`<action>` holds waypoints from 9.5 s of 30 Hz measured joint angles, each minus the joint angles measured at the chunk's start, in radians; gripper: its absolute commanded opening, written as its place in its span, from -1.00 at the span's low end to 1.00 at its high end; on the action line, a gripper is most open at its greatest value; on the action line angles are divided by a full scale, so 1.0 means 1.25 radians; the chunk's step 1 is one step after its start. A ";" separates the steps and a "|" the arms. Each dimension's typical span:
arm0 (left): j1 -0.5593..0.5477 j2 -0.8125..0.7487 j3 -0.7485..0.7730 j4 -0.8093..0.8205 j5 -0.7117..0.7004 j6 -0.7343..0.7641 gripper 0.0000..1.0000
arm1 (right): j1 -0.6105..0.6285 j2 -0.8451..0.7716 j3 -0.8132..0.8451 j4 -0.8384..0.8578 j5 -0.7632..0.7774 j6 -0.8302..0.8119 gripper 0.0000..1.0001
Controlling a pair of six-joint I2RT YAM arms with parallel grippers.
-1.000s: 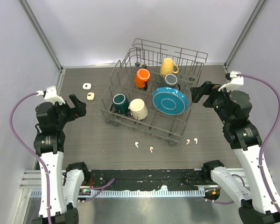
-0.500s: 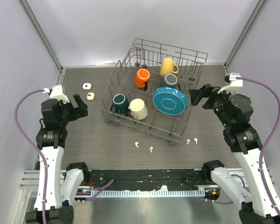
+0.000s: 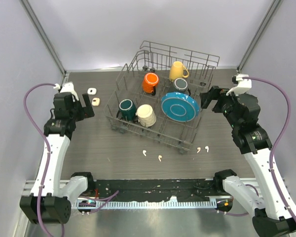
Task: Insert the wireless bluetooth earbuds into the charging case
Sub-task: Pick up the charging case at the center of the board.
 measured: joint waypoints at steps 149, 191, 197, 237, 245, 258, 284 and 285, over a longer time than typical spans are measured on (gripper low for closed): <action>-0.056 -0.040 -0.056 0.295 0.285 -0.758 -0.87 | 0.753 0.403 -0.250 0.878 0.264 0.004 0.70; -0.074 -0.089 -0.114 0.357 0.333 -0.819 -0.88 | 0.709 0.775 0.100 1.007 0.199 -0.008 0.38; -0.075 -0.089 -0.116 0.357 0.333 -0.819 -0.88 | 0.707 0.775 0.101 1.014 0.195 -0.011 0.31; -0.086 -0.087 -0.122 0.380 0.333 -0.840 -0.87 | 0.678 0.833 0.160 1.038 0.161 -0.005 -0.10; -0.086 -0.087 -0.122 0.381 0.333 -0.840 -0.87 | 0.676 0.833 0.160 1.039 0.164 -0.006 -0.01; -0.088 -0.087 -0.125 0.386 0.332 -0.840 -0.86 | 0.675 0.833 0.160 1.045 0.152 -0.008 -0.72; -0.089 -0.150 -0.112 0.434 0.345 -0.599 1.00 | 0.495 0.670 0.074 0.932 -0.162 0.236 -0.99; -0.089 -0.147 -0.109 0.445 0.360 -0.581 1.00 | 0.483 0.648 0.062 0.912 -0.188 0.246 -0.99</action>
